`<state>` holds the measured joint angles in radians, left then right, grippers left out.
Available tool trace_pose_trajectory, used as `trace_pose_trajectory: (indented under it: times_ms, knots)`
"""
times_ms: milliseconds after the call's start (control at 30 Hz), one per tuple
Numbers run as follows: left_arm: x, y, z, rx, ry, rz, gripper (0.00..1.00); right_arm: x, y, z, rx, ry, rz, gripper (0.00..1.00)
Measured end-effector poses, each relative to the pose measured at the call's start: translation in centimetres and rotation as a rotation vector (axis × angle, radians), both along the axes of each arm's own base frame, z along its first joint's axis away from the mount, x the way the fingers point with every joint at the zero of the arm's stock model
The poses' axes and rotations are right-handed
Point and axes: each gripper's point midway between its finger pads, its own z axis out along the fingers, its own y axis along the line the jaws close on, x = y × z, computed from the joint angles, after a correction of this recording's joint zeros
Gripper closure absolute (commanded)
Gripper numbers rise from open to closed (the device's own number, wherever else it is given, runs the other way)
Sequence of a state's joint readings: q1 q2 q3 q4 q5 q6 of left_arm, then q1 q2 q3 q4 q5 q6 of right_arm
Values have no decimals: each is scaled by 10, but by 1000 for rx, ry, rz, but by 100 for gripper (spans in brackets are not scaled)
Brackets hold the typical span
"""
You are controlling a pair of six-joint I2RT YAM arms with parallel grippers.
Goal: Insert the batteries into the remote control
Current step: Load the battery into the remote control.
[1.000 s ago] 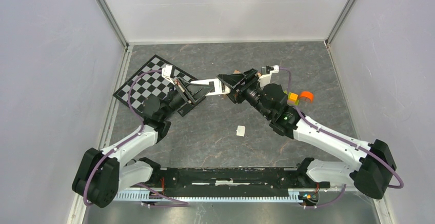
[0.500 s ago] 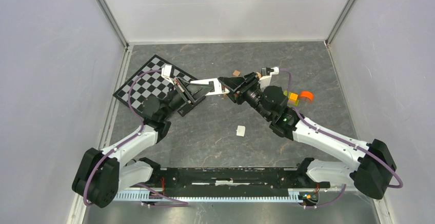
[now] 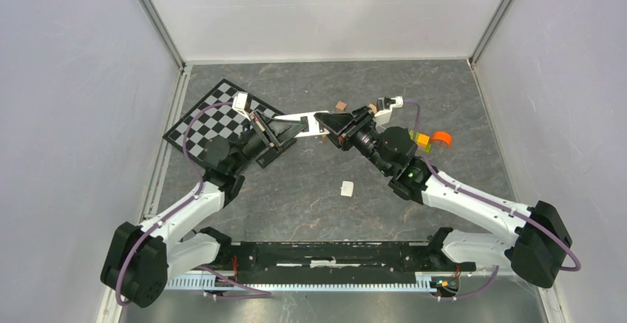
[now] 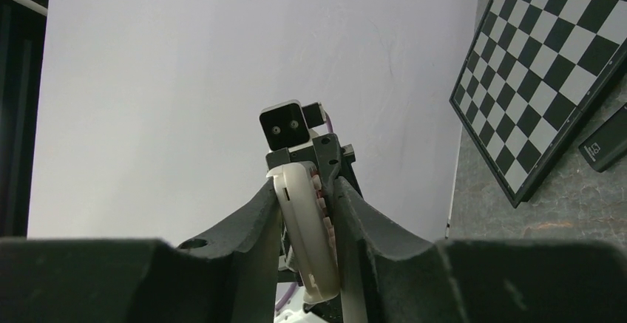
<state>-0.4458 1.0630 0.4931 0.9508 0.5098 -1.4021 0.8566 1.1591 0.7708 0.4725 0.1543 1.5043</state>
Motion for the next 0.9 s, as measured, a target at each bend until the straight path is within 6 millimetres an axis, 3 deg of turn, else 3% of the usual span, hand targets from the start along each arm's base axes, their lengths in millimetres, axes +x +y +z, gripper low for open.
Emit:
trace_pose_trajectory:
  times_ms: [167, 367, 500, 633, 767, 900]
  knots:
    - [0, 0, 2, 5, 42, -6, 98, -1, -2, 1, -13, -19, -3, 61]
    - [-2, 1, 8, -7, 78, -13, 98, 4, -10, -6, -54, -50, -23, 24]
    - [-2, 1, 12, -11, 79, -12, 98, 7, -14, -8, -82, -92, -10, 15]
    - [-2, 1, 11, -8, 81, -14, 98, 9, -14, 3, -68, -164, 23, 14]
    - [-2, 1, 8, -1, 91, -13, 98, 6, -12, 10, -72, -239, 65, 24]
    - [-1, 0, 4, 14, 95, -9, 98, 2, -9, 6, -133, -289, 95, 35]
